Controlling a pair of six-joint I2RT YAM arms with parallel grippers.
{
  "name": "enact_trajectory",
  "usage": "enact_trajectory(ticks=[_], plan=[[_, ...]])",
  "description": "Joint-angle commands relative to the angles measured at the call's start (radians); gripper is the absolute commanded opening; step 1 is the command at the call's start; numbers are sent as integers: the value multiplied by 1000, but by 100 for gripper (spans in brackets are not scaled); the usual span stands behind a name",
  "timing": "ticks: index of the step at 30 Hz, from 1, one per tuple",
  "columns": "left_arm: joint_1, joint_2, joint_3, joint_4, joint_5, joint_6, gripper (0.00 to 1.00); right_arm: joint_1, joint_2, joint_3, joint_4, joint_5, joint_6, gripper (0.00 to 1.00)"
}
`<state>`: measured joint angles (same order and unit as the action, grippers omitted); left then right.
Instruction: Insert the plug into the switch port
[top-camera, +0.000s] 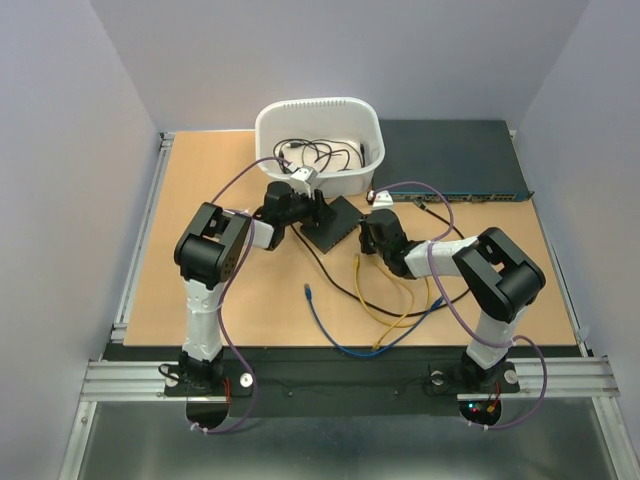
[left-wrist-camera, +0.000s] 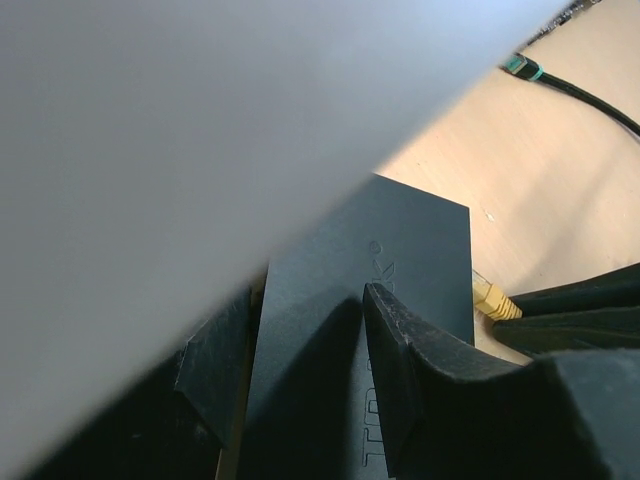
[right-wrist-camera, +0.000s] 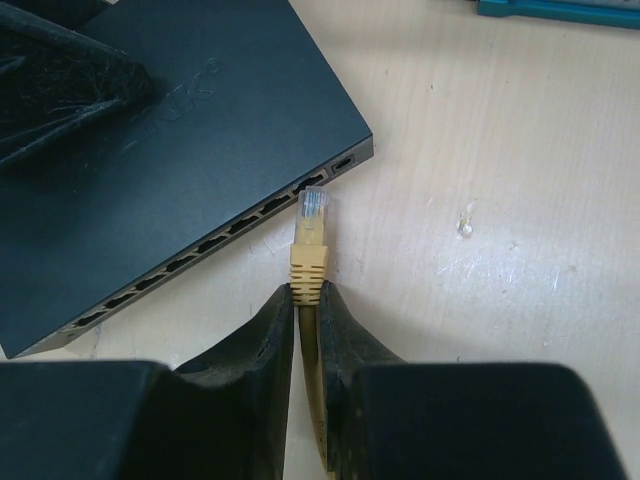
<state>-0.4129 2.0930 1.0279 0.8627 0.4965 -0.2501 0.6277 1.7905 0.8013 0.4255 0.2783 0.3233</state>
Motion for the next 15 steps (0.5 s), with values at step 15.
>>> enact_trajectory(ticks=[15], plan=[[-26, 47, 100, -114, 106, 86, 59, -5, 3, 67, 116, -80, -188, 0]])
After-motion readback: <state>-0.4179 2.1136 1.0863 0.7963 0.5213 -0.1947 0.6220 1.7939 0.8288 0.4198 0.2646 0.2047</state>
